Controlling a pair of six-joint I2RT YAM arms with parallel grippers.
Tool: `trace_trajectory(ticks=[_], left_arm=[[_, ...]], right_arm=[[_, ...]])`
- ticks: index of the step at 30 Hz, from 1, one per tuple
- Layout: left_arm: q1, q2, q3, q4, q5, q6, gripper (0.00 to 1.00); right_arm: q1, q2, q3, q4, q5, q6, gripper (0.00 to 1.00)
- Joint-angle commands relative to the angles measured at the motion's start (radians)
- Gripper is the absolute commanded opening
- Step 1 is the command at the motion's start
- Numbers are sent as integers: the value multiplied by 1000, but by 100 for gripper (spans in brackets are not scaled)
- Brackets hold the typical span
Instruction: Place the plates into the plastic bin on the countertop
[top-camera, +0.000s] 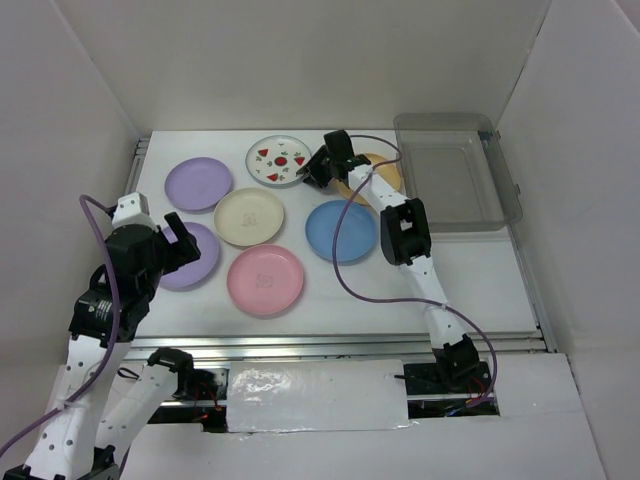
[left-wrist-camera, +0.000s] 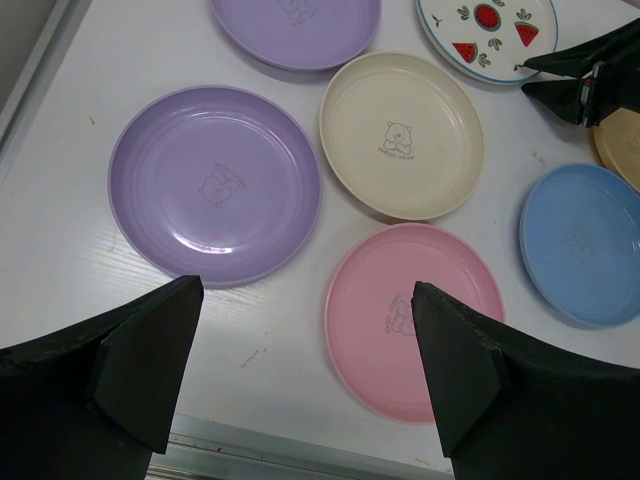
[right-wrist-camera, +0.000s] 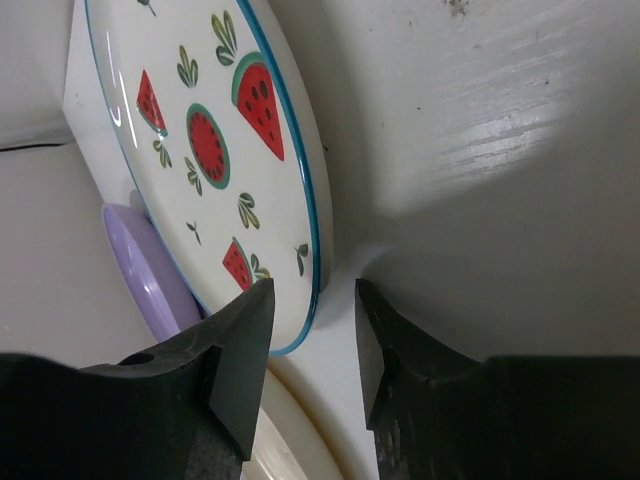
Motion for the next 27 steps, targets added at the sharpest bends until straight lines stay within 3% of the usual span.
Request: trace_trajectory(ticks=[1,2,10,19,27], left_arm=[[5,-5,-6,40,27,27,99],[5,-5,-7,40,28,27,99],[5,-30,-6,37,19,22,99],[0,-17,-9,40,27,25,99],[-20,-24,-15,45,33,25,99]], right_arm=[[21,18,39,15,14,29,44],[21,18,39,10,23,34,43],[23,9,27,7,34,50,1],[23,-318,-400,328,82,116,0],[-54,-378,-260,299,15,127,0]])
